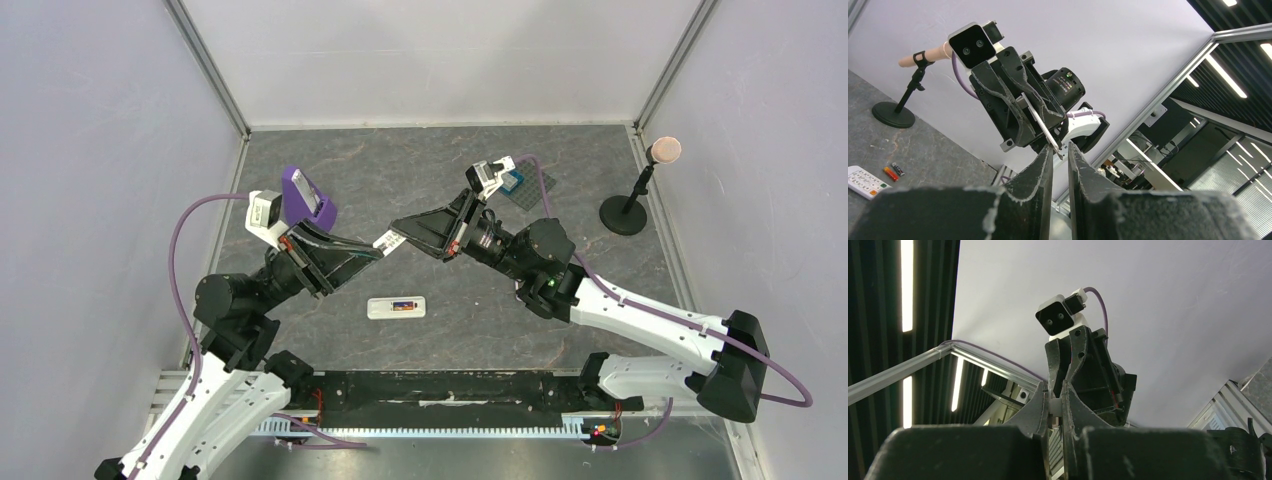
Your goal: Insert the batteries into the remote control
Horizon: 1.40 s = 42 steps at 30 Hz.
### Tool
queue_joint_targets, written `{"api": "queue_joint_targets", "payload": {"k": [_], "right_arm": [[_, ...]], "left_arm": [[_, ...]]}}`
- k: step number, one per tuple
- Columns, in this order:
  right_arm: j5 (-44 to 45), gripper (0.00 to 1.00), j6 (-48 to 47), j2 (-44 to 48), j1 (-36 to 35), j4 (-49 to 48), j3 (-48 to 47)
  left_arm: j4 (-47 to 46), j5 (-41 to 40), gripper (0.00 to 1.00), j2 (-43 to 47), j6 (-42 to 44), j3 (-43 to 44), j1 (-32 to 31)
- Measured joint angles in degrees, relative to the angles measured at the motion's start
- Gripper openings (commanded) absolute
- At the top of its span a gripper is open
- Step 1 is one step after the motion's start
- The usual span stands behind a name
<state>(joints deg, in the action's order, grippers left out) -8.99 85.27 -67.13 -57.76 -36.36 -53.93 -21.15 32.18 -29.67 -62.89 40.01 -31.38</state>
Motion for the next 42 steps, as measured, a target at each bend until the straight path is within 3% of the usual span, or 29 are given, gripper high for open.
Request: {"api": "queue_joint_targets", "payload": {"k": [14, 26, 31, 42], "right_arm": [[-0.3, 0.0, 1.1, 0.0, -0.2, 0.0, 0.0], [-0.2, 0.0, 2.3, 0.0, -0.1, 1.8, -1.4], [-0.3, 0.0, 3.1, 0.0, -0.1, 2.2, -1.4], [-4.8, 0.0, 13.7, -2.0, 0.0, -1.8, -0.9]], "left_arm": [[-0.6, 1.1, 0.2, 0.3, 0.1, 0.0, 0.0], [-0.7, 1.5, 0.03, 0.3, 2.8, 0.0, 0.0], [0.0, 1.4, 0.02, 0.3, 3.4, 0.1, 0.0], [2.9, 3.6, 0.02, 0.9, 7.9, 2.8, 0.0]]}}
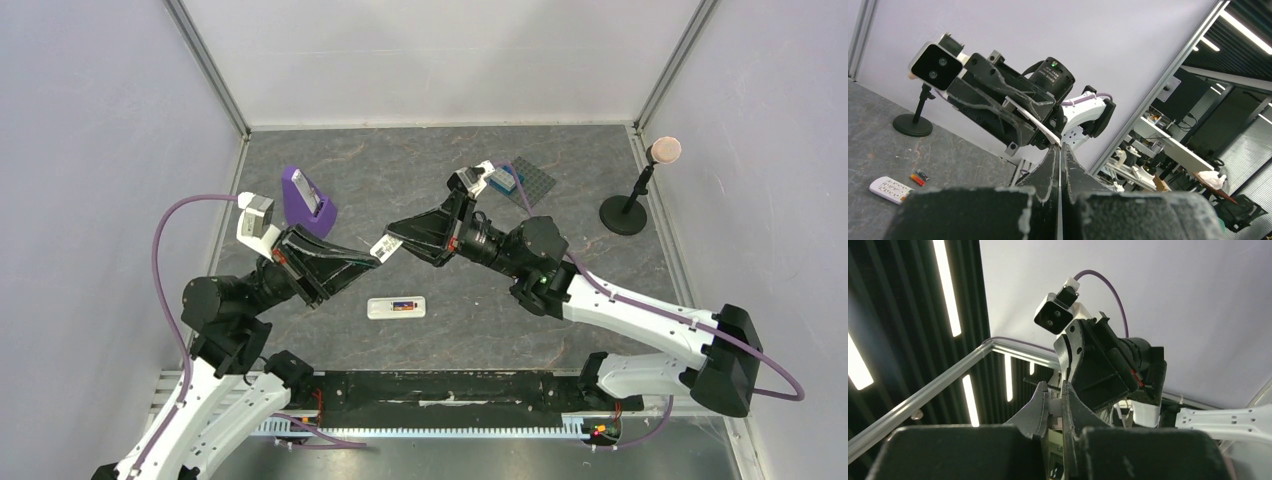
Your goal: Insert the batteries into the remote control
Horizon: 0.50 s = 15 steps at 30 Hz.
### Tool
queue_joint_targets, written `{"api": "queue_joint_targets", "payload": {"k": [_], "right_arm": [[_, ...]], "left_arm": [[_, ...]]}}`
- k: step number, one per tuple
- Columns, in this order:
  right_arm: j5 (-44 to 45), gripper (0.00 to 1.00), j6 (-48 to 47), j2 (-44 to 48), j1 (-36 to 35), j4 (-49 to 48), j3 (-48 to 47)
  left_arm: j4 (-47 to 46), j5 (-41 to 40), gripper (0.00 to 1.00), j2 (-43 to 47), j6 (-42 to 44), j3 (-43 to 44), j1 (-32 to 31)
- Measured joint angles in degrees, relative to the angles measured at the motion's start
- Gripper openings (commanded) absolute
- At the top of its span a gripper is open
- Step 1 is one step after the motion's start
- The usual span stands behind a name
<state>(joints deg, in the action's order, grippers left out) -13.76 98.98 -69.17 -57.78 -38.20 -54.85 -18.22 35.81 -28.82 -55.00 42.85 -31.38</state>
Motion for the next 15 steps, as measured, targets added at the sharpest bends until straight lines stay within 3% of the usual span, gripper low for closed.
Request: {"api": "queue_joint_targets", "payload": {"k": [15], "right_arm": [[-3.4, 0.0, 7.4, -0.8, 0.0, -3.7, 1.7]], "left_arm": [[7.5, 5.4, 0.02, 1.2, 8.2, 3.6, 0.0]]}}
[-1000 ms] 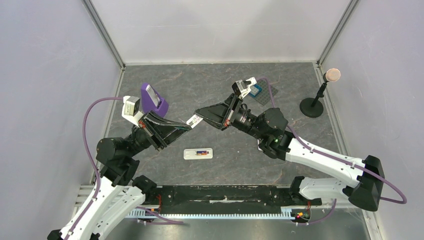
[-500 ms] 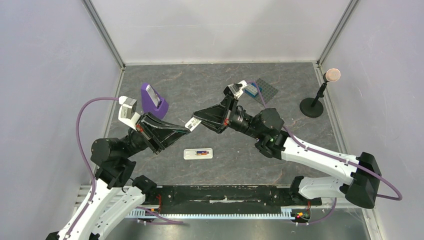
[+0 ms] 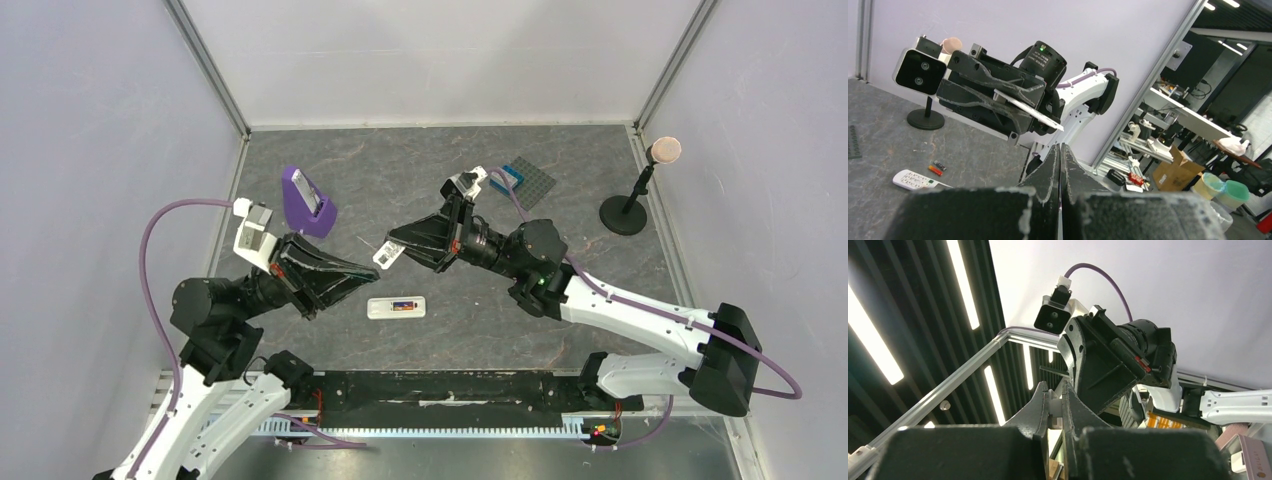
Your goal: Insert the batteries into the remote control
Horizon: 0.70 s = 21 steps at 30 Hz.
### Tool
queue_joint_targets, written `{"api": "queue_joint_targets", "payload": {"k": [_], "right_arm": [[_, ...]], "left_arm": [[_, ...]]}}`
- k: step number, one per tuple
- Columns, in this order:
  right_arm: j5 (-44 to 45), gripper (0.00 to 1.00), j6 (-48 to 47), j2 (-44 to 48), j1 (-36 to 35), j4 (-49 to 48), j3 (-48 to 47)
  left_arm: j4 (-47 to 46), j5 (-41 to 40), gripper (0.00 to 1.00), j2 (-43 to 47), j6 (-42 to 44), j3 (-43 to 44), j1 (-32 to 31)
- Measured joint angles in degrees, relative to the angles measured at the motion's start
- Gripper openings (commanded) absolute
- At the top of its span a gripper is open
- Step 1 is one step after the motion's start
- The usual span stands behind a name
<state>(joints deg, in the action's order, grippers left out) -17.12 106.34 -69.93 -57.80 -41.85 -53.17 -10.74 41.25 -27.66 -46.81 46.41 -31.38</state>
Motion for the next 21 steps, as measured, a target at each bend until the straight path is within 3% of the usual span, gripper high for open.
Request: {"api": "queue_joint_targets", "payload": {"k": [4, 7, 11, 13, 17, 21], "right_arm": [[0.0, 0.0, 0.8, 0.0, 0.0, -1.1, 0.0], [0.0, 0.0, 0.9, 0.0, 0.0, -1.2, 0.0], [0.2, 0.0, -0.9, 0.0, 0.0, -0.7, 0.0], [0.6, 0.0, -2.9, 0.1, 0.0, 0.1, 0.0], [3.1, 0.0, -9.4, 1.7, 0.0, 3.7, 0.0], [6.6, 0.0, -16.4, 4.7, 0.0, 6.8, 0.0]], "left_arm": [[2.5, 1.0, 0.02, 0.3, 2.4, 1.2, 0.0], [4.4, 1.1, 0.09, 0.3, 3.5, 2.0, 0.0], [6.9, 0.0, 0.33, 0.4, 3.8, 2.5, 0.0], [8.3, -1.1, 0.51, 0.5, 3.6, 2.6, 0.0], [9.3, -2.5, 0.69, 0.6, 2.4, 2.6, 0.0], [8.6, -4.3, 0.76, 2.8, 0.3, 0.7, 0.0]]}}
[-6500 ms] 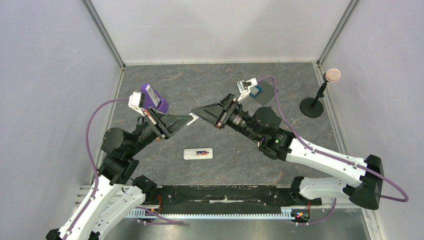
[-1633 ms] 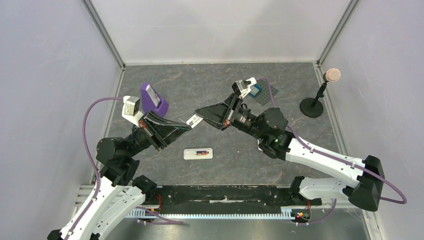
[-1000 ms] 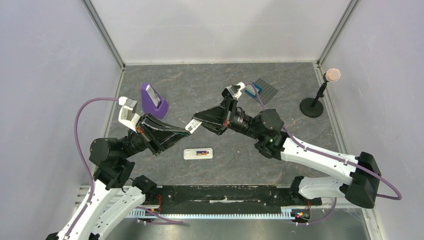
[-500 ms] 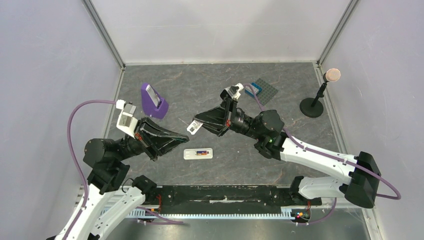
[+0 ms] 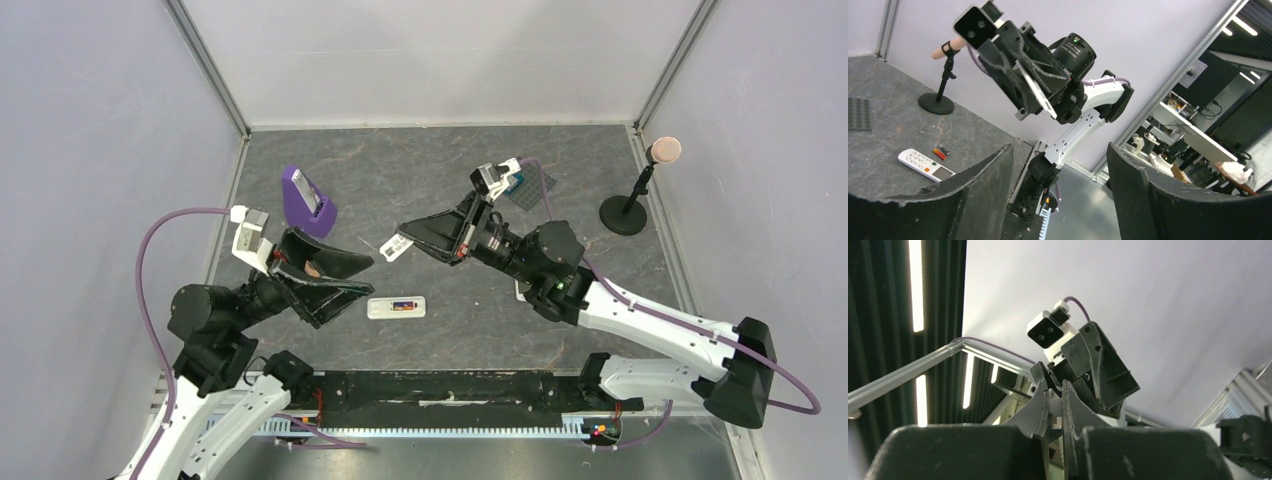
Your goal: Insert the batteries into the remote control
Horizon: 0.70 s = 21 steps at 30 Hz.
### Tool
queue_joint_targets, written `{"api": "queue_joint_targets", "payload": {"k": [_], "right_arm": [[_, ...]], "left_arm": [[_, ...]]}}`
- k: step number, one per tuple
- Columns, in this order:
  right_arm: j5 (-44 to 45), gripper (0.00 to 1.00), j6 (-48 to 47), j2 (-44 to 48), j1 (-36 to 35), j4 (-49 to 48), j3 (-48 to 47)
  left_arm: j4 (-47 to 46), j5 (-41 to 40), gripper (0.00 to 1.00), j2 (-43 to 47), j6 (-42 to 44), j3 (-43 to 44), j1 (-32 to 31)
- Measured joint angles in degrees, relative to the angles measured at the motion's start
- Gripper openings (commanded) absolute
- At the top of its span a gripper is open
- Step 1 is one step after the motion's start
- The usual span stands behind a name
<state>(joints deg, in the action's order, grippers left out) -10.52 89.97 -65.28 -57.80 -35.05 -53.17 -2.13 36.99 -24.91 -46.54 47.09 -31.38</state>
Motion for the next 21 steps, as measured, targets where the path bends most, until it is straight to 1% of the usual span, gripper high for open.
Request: {"api": "queue_joint_targets", "payload": {"k": [6, 10, 14, 17, 21], "right_arm": [[2.9, 0.0, -6.8, 1.8, 0.0, 2.7, -0.2], [3.6, 0.0, -8.9, 1.8, 0.0, 4.5, -0.2], [4.2, 0.0, -9.9, 1.8, 0.0, 5.7, -0.2], [4.4, 0.0, -10.4, 1.8, 0.0, 6.1, -0.2], [4.7, 0.0, -10.8, 1.8, 0.0, 6.5, -0.2]], "left_arm": [[-1.1, -6.5, 0.76, 2.4, -4.2, -2.5, 0.0], [-2.3, -11.2, 0.76, 2.3, -7.5, -3.9, 0.0], [-3.5, -14.1, 0.76, 0.6, -10.0, -4.7, 0.0], [-5.3, -14.4, 0.74, -1.3, -11.8, -5.4, 0.0], [-8.1, -14.4, 0.67, -4.1, -14.2, -6.8, 0.0]]}}
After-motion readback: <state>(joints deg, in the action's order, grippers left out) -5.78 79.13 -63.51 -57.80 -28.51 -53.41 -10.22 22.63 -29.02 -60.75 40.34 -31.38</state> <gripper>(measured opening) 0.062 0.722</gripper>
